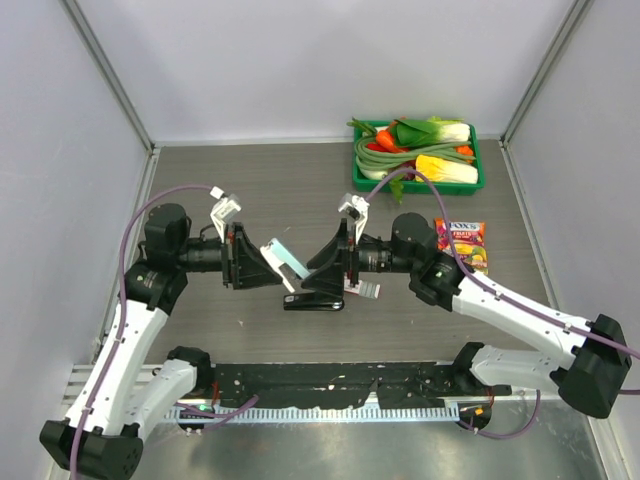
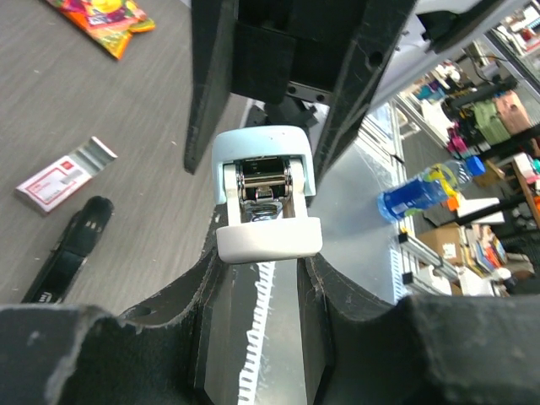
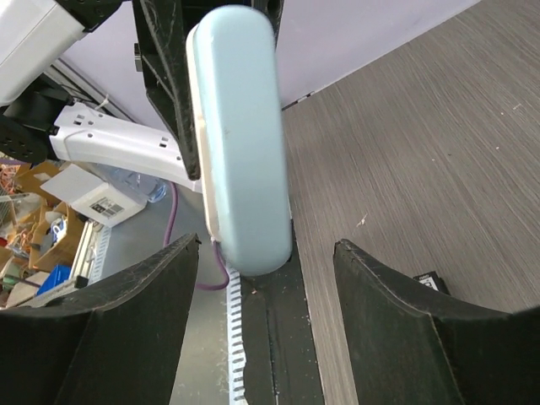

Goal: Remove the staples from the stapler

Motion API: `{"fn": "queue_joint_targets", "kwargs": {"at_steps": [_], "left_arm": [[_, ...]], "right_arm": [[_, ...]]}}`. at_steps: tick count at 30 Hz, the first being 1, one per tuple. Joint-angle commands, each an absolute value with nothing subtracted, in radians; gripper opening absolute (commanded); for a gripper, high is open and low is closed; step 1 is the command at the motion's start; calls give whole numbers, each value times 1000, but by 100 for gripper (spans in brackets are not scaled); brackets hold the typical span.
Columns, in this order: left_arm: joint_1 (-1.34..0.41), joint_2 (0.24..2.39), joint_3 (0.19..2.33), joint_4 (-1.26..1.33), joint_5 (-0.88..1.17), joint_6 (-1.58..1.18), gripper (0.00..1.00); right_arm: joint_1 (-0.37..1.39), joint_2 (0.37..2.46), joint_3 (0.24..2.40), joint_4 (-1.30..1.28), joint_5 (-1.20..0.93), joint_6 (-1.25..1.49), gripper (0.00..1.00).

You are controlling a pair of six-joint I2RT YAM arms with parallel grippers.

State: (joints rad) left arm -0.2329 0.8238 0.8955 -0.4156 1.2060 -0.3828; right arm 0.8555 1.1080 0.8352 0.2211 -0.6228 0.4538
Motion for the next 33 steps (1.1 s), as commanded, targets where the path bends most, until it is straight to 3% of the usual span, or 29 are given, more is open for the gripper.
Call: {"fn": "queue_joint_targets", "kwargs": {"at_steps": [1,8,13,18,20,21,23,25,26,27,30,33], "left_arm": [[-227,799,937,-457,1359,-348,0],[-227,795,920,-459,1382,-350,0],[-227,798,919,-459,1370,-347,0],[-226,795,905,-472,1321,-331,0],[-227,795,911,-495,1290,-310,4],[-227,796,914,-520,1272,-284,8],[-227,796,914,-525,1235,-282,12],[-225,796,916,-519,1212,-293,27],[-227,796,914,-515,1212,-298,42],[-227,796,914,-512,1210,-305,63],[-227,784,901,-491,1209,-337,95],[-227,746,859,-437,1206,-390,98]], "right_arm": [[859,1134,897,235,-687,422,70],[859,1186,920,324,-768,479,66],[859,1198,919,400,-785,534,59],[861,1204,923,436,-790,566,34],[859,1201,917,449,-782,580,24],[859,1200,908,454,-778,583,14],[861,1197,899,459,-767,591,10],[861,1195,887,466,-752,600,6],[861,1195,881,489,-746,604,5],[861,1193,865,501,-727,618,4],[862,1195,827,596,-695,669,1],[867,1209,799,701,-641,702,1]]}}
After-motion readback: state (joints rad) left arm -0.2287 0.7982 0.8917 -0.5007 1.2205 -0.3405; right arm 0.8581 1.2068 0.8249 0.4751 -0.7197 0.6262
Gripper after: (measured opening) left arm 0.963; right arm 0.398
